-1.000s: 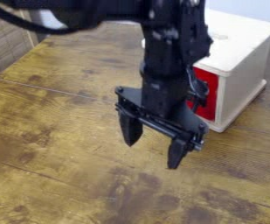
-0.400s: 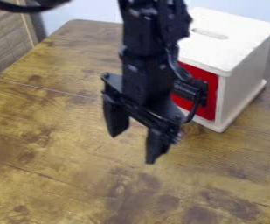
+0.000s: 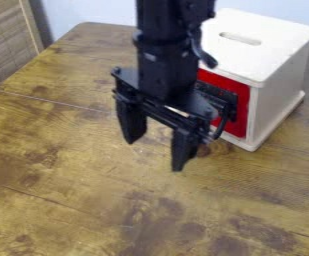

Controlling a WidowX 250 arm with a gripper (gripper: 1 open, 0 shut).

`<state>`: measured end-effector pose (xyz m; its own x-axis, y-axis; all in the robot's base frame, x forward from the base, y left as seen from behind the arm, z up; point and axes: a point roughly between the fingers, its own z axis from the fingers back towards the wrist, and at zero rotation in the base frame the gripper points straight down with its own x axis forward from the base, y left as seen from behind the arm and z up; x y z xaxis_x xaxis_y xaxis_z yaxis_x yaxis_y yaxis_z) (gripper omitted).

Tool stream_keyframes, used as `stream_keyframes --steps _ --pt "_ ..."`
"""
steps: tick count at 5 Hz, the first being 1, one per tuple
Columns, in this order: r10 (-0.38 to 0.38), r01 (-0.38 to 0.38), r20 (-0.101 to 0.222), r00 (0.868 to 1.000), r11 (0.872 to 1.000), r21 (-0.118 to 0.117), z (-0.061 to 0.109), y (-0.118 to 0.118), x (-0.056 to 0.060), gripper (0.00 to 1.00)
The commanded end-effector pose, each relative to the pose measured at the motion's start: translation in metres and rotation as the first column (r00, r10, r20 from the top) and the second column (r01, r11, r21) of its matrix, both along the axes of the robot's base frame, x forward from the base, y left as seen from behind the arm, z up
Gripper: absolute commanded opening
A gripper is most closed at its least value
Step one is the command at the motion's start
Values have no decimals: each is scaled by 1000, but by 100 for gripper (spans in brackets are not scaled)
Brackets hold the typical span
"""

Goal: Close the drawer

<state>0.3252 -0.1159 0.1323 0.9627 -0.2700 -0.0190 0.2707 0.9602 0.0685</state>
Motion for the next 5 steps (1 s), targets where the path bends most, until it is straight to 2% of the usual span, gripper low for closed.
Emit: stream_keyframes --steps 1,2,3,4,5 --pt "-50 50 31 998 999 -13 17 -13 -4 100" --pt "-55 56 11 998 998 -9 15 -9 -7 100" --pt "9 -9 -5 1000 1000 -6 1 -8 -3 100" --pt "77 -77 -3 997 997 13 -15 -4 2 100" --pt "125 -125 9 992 992 32 -20 0 4 100"
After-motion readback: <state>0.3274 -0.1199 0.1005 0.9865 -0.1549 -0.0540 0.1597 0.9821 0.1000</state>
